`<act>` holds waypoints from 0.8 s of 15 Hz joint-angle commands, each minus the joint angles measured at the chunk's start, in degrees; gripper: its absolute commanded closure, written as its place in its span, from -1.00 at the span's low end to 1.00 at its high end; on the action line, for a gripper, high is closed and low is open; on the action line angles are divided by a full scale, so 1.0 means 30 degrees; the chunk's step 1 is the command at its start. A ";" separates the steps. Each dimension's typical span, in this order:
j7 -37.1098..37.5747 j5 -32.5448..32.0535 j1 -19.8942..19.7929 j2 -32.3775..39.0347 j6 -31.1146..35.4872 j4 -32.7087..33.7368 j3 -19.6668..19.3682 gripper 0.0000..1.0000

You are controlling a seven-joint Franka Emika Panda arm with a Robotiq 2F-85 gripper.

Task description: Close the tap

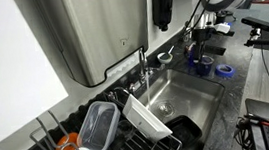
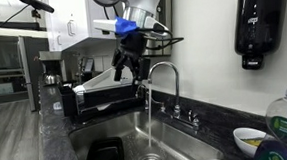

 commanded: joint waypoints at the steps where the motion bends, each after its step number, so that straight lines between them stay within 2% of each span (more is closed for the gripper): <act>1: -0.3207 0.1418 -0.0897 0.2785 0.0571 0.1822 0.0301 -1.00; 3: -0.4781 0.2090 -0.1444 0.4218 0.0572 0.2787 0.0518 -1.00; 8: -0.7190 0.1833 -0.2590 0.6869 0.0510 0.5173 0.1324 -1.00; 9: -0.7454 0.1620 -0.2733 0.7174 0.0347 0.5569 0.1481 -1.00; 10: -0.6530 0.1445 -0.2584 0.6234 0.0670 0.4329 0.1454 -1.00; 12: -0.6861 0.1428 -0.2769 0.6840 0.0664 0.4970 0.1635 -1.00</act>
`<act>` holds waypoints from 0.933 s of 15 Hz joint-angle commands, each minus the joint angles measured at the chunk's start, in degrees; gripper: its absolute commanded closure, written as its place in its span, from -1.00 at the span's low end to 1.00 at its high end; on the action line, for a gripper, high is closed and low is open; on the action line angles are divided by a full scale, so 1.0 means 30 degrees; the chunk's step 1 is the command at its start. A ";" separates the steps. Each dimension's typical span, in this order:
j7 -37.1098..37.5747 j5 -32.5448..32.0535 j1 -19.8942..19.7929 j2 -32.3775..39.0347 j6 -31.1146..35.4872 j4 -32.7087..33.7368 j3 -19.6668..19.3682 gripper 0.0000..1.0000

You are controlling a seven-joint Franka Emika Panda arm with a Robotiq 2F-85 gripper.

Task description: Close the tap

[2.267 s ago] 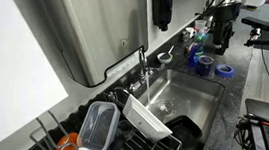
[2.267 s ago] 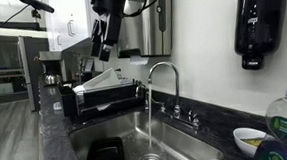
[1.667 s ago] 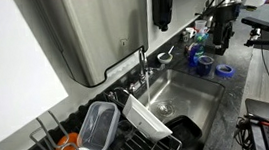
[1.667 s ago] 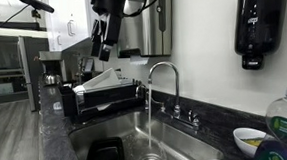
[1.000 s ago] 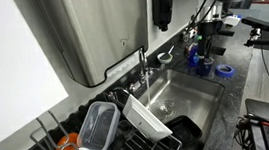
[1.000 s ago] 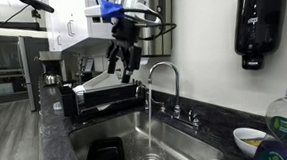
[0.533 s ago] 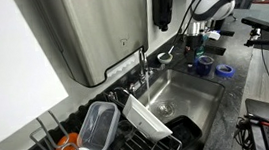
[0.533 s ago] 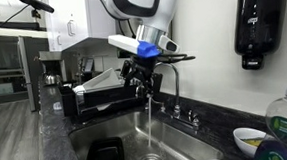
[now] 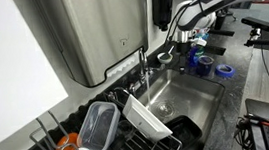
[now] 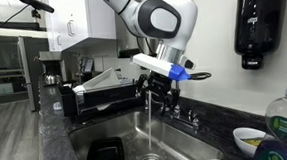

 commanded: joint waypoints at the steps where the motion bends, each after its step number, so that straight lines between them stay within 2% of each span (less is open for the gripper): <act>1: 0.0122 -0.0239 -0.0567 0.0076 0.0005 0.0161 0.0630 -1.00; 7: 0.0106 -0.0239 -0.0584 0.0105 -0.0007 0.0301 0.0659 -1.00; 14: -0.3231 -0.0169 -0.0790 0.0584 0.2151 0.0280 0.1351 -1.00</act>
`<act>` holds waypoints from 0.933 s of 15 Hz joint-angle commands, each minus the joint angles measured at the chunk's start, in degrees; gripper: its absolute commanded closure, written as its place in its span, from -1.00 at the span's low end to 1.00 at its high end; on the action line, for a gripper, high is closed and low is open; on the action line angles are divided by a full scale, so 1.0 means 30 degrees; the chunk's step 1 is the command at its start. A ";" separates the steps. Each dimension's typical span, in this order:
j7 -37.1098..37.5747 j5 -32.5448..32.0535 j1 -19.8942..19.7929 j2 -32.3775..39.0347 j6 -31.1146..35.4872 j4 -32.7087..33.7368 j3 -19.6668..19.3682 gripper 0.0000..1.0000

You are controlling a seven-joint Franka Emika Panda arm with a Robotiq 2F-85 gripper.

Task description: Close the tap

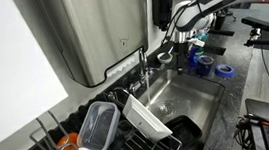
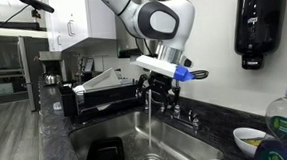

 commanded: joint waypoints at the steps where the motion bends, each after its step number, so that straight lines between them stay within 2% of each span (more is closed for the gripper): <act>1: -0.1456 0.0028 -0.0561 0.0528 0.1532 0.0079 0.0707 -1.00; 14: -0.2265 -0.0081 -0.1265 0.2568 0.6103 0.0654 0.1636 -1.00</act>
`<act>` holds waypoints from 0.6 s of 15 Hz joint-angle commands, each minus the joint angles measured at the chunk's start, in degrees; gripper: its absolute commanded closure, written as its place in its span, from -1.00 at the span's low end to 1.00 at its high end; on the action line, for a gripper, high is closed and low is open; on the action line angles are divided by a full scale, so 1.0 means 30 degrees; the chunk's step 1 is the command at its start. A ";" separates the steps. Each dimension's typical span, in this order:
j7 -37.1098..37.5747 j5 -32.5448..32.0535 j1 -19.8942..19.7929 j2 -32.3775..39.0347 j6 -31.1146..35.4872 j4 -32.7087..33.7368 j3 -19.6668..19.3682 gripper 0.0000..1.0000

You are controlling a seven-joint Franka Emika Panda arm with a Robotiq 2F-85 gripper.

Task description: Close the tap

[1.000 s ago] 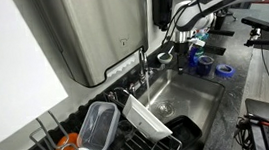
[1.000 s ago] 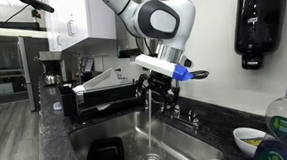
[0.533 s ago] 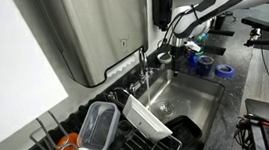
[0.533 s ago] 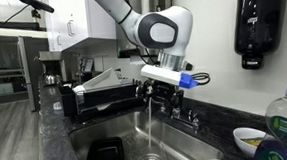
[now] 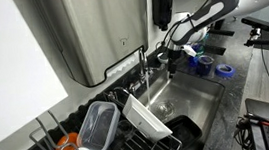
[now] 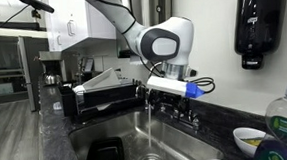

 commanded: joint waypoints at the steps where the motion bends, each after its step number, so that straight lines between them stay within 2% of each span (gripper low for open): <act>1: -0.0708 -0.0051 -0.0720 0.0446 0.0944 0.0435 0.0740 -1.00; 9: -0.1282 -0.0443 -0.0744 0.0373 0.2659 0.0368 0.0968 -1.00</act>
